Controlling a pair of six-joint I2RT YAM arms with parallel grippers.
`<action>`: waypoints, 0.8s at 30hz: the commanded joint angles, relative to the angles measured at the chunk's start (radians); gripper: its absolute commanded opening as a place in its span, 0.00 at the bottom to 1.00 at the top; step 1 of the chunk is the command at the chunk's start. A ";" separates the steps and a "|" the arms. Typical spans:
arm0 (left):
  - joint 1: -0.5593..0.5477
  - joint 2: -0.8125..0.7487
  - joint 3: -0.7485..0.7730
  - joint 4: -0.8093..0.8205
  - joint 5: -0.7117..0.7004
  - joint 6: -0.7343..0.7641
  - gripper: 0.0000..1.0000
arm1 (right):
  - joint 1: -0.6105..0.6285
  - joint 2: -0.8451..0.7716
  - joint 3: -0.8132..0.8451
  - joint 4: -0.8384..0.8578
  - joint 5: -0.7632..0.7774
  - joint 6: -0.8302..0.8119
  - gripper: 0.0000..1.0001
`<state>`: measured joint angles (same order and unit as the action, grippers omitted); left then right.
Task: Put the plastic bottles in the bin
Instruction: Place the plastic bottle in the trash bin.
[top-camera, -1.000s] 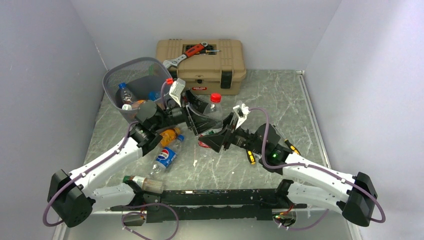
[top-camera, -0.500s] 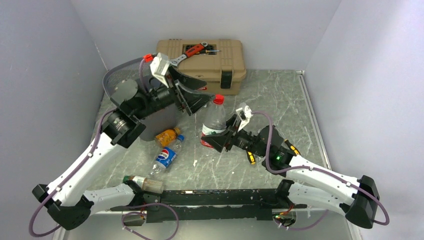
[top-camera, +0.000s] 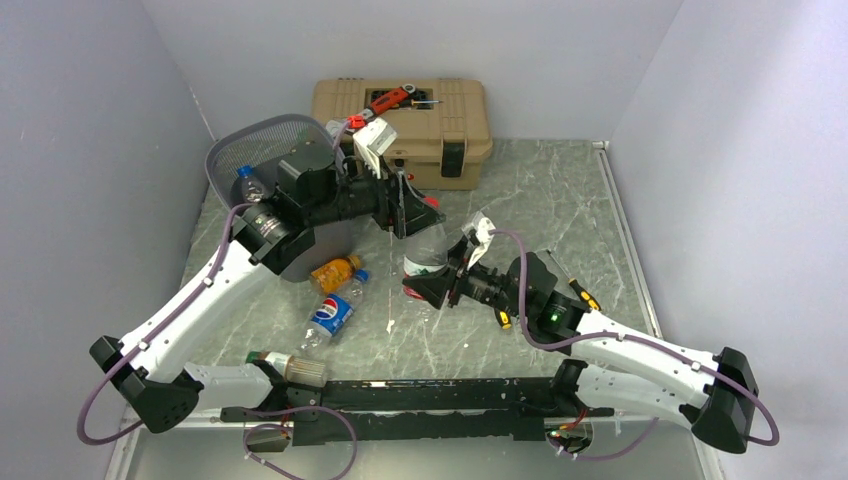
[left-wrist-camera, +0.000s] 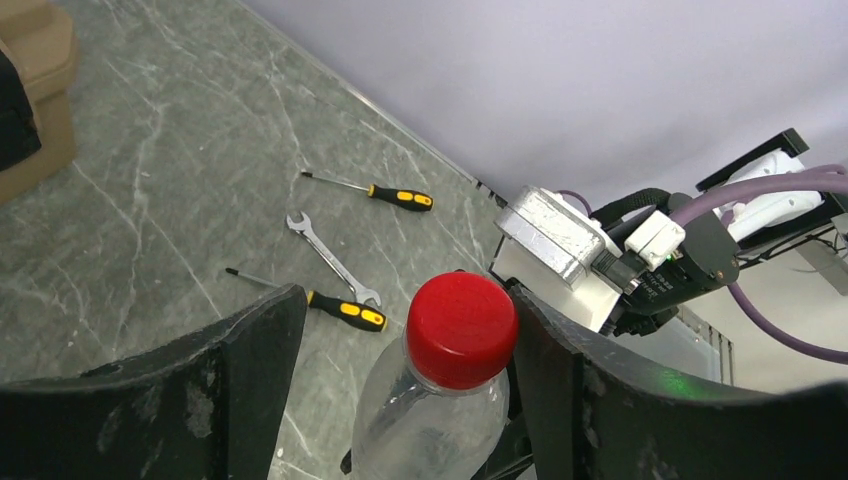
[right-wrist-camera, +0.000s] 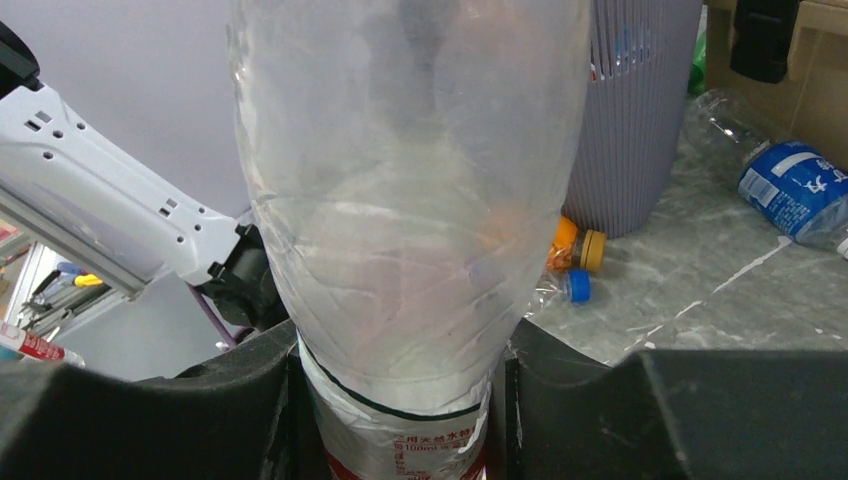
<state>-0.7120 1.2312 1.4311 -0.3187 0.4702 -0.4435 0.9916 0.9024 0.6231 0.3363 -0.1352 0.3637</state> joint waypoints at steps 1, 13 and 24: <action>-0.007 -0.017 0.040 -0.014 0.033 0.028 0.81 | 0.009 0.002 0.026 0.049 0.017 -0.025 0.38; -0.018 0.000 0.027 0.005 0.040 0.036 0.54 | 0.023 0.018 0.040 0.038 0.024 -0.040 0.35; -0.029 0.007 0.019 -0.005 0.040 0.043 0.54 | 0.024 0.012 0.038 0.037 0.033 -0.045 0.34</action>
<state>-0.7338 1.2434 1.4311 -0.3431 0.4999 -0.4084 1.0100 0.9249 0.6231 0.3294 -0.1116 0.3389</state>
